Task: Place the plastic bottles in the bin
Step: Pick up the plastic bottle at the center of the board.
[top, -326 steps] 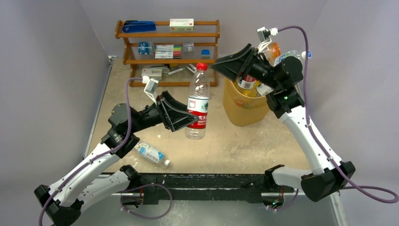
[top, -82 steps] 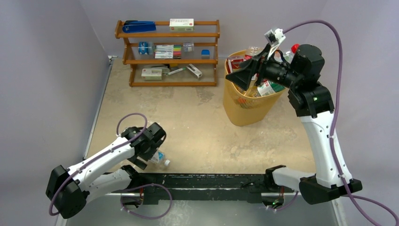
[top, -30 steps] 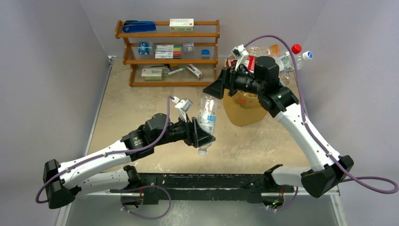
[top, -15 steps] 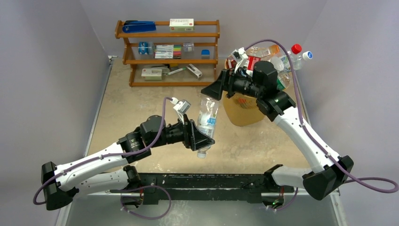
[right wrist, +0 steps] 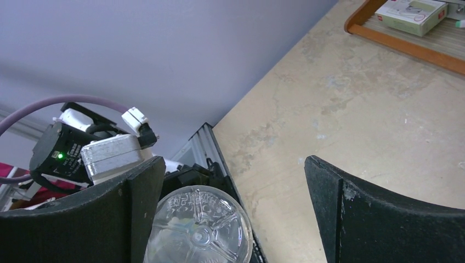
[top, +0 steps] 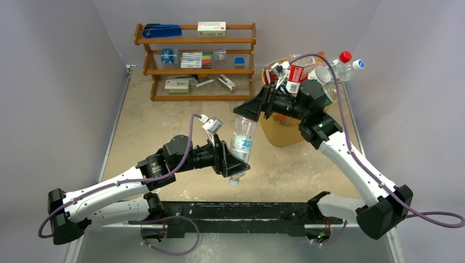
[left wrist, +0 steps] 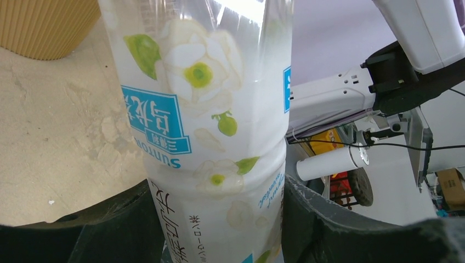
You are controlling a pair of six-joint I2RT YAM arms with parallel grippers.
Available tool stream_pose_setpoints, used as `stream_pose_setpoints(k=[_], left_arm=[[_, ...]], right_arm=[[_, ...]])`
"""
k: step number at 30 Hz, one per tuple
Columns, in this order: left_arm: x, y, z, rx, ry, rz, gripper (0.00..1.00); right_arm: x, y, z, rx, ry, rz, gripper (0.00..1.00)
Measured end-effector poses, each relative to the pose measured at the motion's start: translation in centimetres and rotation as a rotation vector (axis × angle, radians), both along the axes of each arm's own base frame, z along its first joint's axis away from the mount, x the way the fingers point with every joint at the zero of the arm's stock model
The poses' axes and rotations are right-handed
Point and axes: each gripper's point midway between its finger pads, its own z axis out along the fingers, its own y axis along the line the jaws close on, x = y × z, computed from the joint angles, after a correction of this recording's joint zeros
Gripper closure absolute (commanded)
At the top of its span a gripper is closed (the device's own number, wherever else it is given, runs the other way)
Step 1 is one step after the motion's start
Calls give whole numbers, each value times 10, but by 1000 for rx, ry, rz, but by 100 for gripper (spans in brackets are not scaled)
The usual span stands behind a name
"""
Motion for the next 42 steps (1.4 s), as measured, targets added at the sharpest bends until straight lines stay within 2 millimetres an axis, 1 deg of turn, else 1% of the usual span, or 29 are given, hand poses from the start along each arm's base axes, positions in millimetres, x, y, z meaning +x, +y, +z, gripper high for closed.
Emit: stream_pose_setpoints(k=[8,12,17,21,24,26,28,30,33,34,35,36,40,42], left_arm=[[-2,0,-2,10,-2,-8,51],[5,-1,6,-22,-24,22,51],[9,-1,11,-40,-36,40,51],[10,-2,11,-38,-35,43,51],[11,-4,8,-32,-32,43,51],[12,-5,6,-28,-29,43,51],[13,-7,4,-23,-27,42,51],[14,-9,2,-20,-27,42,50],[15,-10,4,-26,-32,44,43],[16,-10,4,-24,-33,47,40],[16,-9,3,-22,-35,48,32],[16,-9,3,-19,-36,51,30],[21,-5,3,5,-37,82,26],[23,-1,7,6,-43,105,25]], right_arm=[[-12,0,1,46,6,27,0],[-30,3,-1,51,13,98,0],[-39,5,-7,51,29,133,1],[-39,5,-9,50,39,133,8],[-39,5,-8,56,38,133,11],[-39,5,-6,63,33,134,15],[-39,5,-3,73,27,135,22],[-39,6,-1,79,25,137,31],[-37,7,-2,81,32,137,48],[-37,7,-2,82,37,138,50],[-37,7,-2,82,40,136,51],[-37,8,-2,81,38,135,52],[-35,7,1,63,23,106,52],[-30,3,6,47,11,65,53]])
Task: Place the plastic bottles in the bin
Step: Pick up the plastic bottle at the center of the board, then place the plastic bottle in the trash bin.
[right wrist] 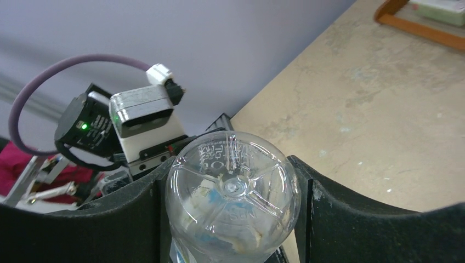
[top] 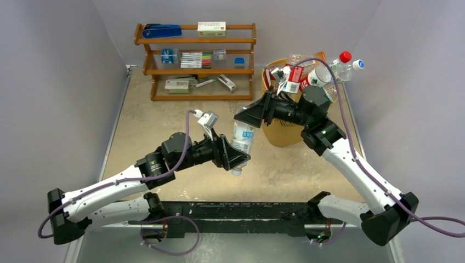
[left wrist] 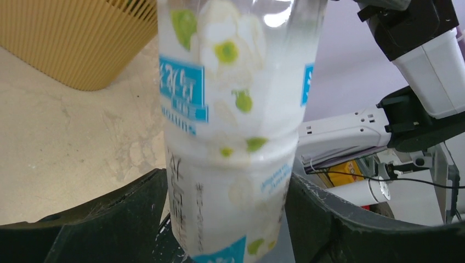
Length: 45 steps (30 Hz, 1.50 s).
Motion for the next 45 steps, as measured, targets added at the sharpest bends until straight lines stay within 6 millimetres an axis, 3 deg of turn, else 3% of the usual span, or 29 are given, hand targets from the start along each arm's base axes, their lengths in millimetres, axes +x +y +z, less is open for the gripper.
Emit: stream_pose_setpoints(k=[11,17,21,26,31,38,45], left_arm=[[7,42,45,-55,-63,149,21],[13,60,39,-19,-61,227,20],[16,63,34,3,-53,249,19],[16,66,30,16,-49,259,18],[16,71,32,11,-52,270,18],[16,72,33,8,-54,273,17],[16,72,33,12,-60,276,17]], right_arm=[[19,-38,60,-69,-127,-274,56],[40,-87,112,-127,-244,-574,56],[53,-127,135,-174,-305,-791,57],[70,-169,132,-297,-333,-1022,57],[87,-194,120,-434,-347,-1169,57],[97,-215,117,-544,-378,-1283,56],[105,-219,107,-587,-395,-1323,56]])
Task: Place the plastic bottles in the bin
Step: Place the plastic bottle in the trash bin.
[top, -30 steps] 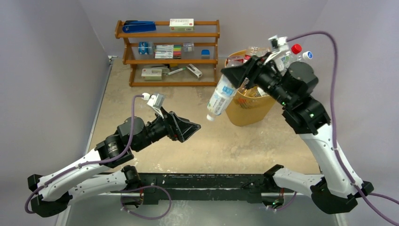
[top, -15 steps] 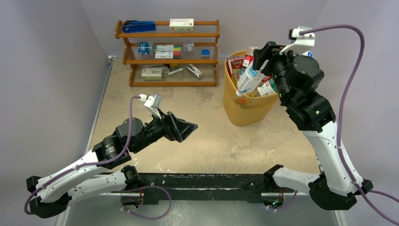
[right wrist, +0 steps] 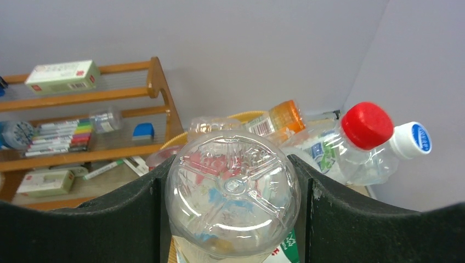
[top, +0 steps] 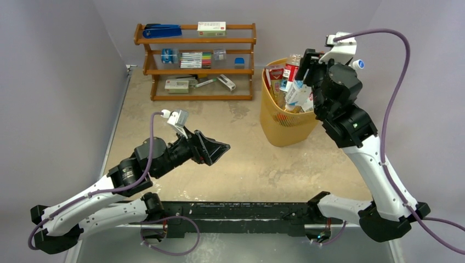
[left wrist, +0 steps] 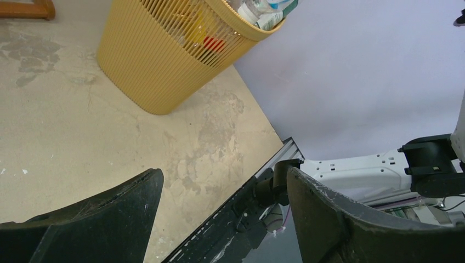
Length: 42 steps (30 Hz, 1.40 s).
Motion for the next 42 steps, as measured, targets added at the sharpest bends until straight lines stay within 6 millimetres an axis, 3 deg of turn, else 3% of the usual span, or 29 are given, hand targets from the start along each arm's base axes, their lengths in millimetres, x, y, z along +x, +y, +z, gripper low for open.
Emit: stream_pose_setpoints(k=[7,12,14,18,23,28,37,42], left_arm=[[0,3,-3,1,-1,6,17],[-2,8,-8,2,1,13,17],[-3,9,-8,0,0,13,17],[-3,11,-7,-7,-2,17,17],[-3,13,-7,-8,2,23,17],[-3,14,-12,10,11,26,16],[-3,19,-16,24,17,42,16],[1,28,-18,40,20,83,16]], right_arm=[[11,11,-38,-46,66,26,56],[14,13,-44,-50,54,29,56],[13,12,-43,-46,46,33,55],[8,13,-41,-39,35,57,36],[6,16,-38,-36,31,82,25],[1,19,-33,-28,46,109,20],[-9,13,-5,13,7,110,14],[-15,13,-5,42,20,120,0]])
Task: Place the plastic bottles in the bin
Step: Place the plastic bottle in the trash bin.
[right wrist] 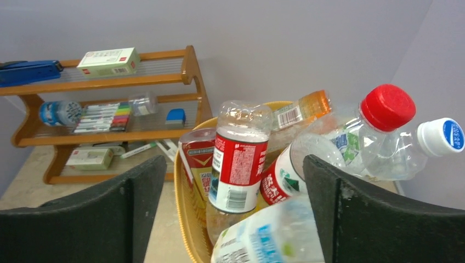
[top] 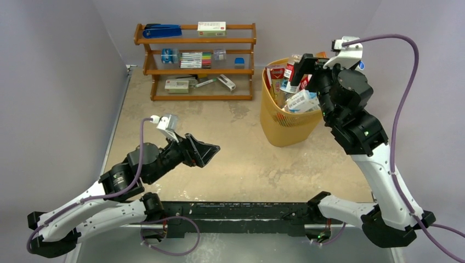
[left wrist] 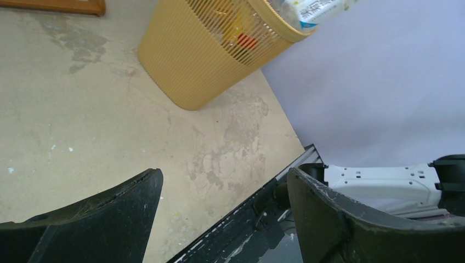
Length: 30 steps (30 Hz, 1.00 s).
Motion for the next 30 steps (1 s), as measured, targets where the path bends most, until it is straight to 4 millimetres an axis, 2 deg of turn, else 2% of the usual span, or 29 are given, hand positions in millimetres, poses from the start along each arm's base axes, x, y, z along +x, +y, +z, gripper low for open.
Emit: stream_pose_setpoints(k=[5,10,15,23,26,30], left_arm=[[10,7,-6,42,11,68,16],[19,3,-19,100,28,97,16],[22,-1,-27,130,42,99,16],[21,5,-21,111,29,115,16],[22,7,-20,109,26,122,16],[22,7,-22,115,29,122,16]], right_arm=[[-17,-4,0,39,12,25,0],[-28,-9,5,69,-1,33,0],[-23,-5,-8,59,30,34,0],[-2,10,-36,17,107,37,0],[-6,7,-32,33,97,35,0],[-25,-12,-20,84,62,-11,0]])
